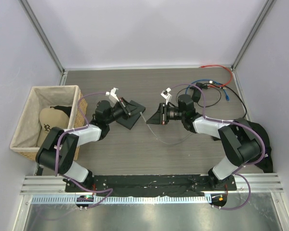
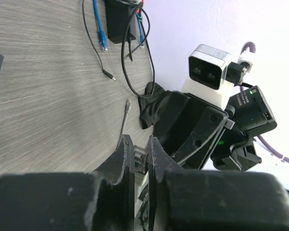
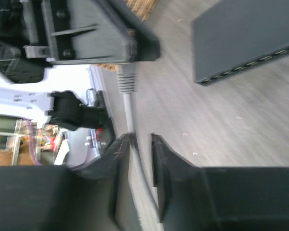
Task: Insert the plug into the switch port
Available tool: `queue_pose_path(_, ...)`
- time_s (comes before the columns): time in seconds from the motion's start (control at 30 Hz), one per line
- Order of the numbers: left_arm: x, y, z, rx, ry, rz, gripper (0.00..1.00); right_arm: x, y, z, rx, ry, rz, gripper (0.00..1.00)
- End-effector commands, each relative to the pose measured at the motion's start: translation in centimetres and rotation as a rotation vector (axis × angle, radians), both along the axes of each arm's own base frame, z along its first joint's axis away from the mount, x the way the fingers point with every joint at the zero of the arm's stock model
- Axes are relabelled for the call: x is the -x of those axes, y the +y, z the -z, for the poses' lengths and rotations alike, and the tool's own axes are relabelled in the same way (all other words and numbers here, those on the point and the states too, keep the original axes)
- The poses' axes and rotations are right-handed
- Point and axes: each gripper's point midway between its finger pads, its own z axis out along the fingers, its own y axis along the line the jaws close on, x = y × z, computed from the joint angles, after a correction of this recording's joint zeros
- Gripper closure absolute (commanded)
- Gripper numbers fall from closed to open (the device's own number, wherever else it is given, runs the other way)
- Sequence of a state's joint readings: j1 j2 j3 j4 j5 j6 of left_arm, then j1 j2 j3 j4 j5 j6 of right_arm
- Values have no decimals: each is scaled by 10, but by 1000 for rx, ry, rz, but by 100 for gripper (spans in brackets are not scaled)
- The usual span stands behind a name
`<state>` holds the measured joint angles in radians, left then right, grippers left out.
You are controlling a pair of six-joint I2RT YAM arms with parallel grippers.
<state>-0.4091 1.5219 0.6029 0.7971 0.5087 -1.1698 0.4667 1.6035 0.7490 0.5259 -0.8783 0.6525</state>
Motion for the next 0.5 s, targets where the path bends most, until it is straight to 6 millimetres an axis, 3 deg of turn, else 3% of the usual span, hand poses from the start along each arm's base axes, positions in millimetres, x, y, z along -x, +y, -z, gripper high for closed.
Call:
queue_pose_path(0.0,-3,6,-14,-53,7,-45,100,-21,-1,-31,51,-163,72,53)
queue_pose_path(0.07,-11,16,-12,-127,38,-112,100,-22,-4,-26,182,-249,108,46)
queue_pose_path(0.1,-11,20,-5,-189,110,-134,100,-28,-4,-35,218,-303,135,41)
queue_pose_path(0.13,-13,24,-6,-221,131,-156,100,-21,3,-37,250,-340,133,38)
queue_pose_path(0.17,-22,28,-14,-256,134,-210,100,-31,-5,-44,308,-396,227,34)
queue_pose_path(0.2,-15,35,2,-319,222,-223,100,-30,-4,-46,351,-470,235,30)
queue_pose_path(0.27,-18,41,1,-361,283,-272,100,-22,4,-54,404,-560,260,29)
queue_pose_path(0.33,-10,44,9,-396,364,-287,100,-36,-5,-59,482,-652,383,29)
queue_pose_path(0.37,-9,44,9,-406,391,-288,100,-29,1,-59,489,-686,388,29)
queue_pose_path(0.47,-9,40,3,-396,428,-292,100,-33,4,-67,526,-769,462,30)
